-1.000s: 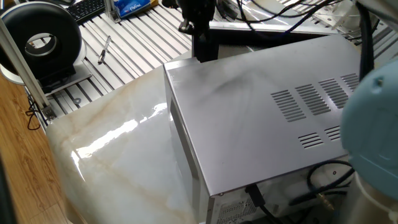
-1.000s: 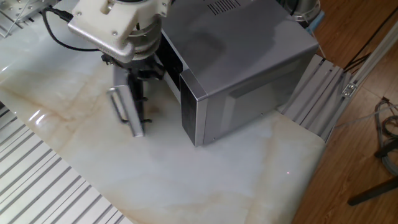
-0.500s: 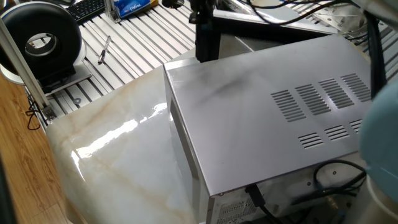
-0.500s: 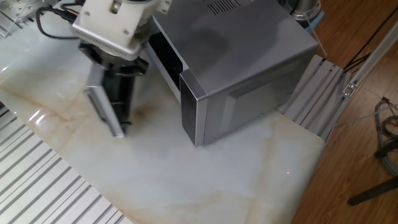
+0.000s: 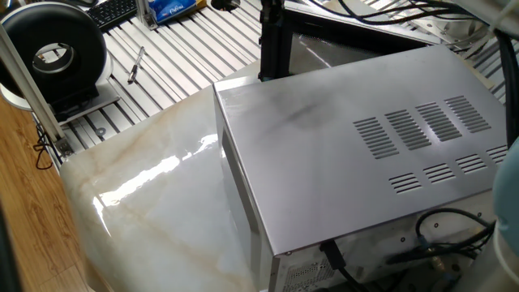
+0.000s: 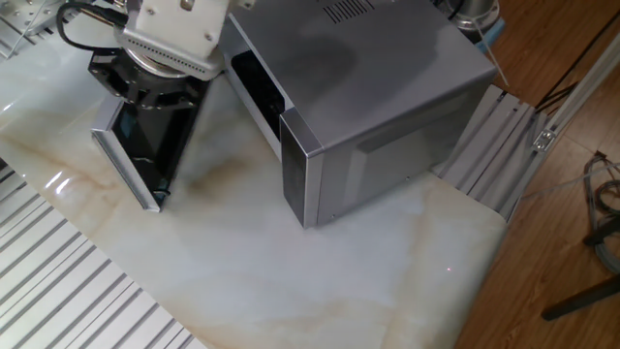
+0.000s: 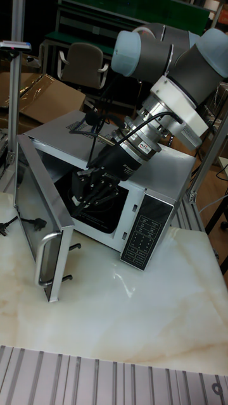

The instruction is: Open the microwave door

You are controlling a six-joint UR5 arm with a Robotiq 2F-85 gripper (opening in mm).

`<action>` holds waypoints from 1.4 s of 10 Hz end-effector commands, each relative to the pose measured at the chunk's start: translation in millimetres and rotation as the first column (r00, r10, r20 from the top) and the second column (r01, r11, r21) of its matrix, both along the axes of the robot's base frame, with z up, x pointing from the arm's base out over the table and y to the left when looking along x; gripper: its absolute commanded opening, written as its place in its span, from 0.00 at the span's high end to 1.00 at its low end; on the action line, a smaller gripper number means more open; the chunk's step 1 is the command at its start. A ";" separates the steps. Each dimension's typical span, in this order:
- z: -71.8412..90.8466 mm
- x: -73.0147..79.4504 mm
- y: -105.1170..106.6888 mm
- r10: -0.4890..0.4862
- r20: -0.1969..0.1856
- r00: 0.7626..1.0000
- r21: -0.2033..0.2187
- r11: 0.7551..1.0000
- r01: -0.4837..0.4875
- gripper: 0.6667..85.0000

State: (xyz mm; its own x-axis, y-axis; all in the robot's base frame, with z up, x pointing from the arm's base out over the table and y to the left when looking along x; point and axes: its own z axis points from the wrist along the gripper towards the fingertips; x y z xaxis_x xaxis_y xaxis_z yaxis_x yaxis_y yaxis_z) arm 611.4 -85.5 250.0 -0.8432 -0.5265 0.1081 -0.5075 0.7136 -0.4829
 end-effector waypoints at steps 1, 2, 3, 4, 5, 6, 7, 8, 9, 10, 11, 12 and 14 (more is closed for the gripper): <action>-6.3 -5.2 7.2 -0.032 0.002 0.999 0.052 0.998 0.032 0.99; -7.5 -7.3 10.8 -0.045 0.000 0.999 0.070 0.997 0.045 0.99; -9.9 -10.1 16.6 -0.064 -0.001 0.998 0.101 0.993 0.064 0.99; -12.8 -15.9 22.5 -0.114 -0.007 0.993 0.135 0.984 0.114 0.99; -15.3 -26.7 28.7 -0.211 -0.018 0.977 0.171 0.963 0.211 0.99; -19.6 -45.9 50.2 -0.376 -0.062 0.924 0.252 0.890 0.379 0.99; -18.6 -57.4 74.5 -0.517 -0.102 0.850 0.329 0.789 0.519 0.99; -12.4 -64.5 80.8 -0.577 -0.115 0.808 0.334 0.744 0.579 0.99; -5.9 -68.2 82.3 -0.604 -0.111 0.790 0.333 0.726 0.602 0.99; -0.3 -72.7 83.6 -0.618 -0.112 0.779 0.337 0.714 0.614 0.99; 4.5 -75.1 89.0 -0.624 -0.118 0.773 0.357 0.700 0.619 0.99; 6.8 -74.3 92.0 -0.609 -0.117 0.785 0.374 0.705 0.603 0.99; 14.3 -79.8 96.6 -0.705 -0.112 0.700 0.403 0.611 0.681 0.99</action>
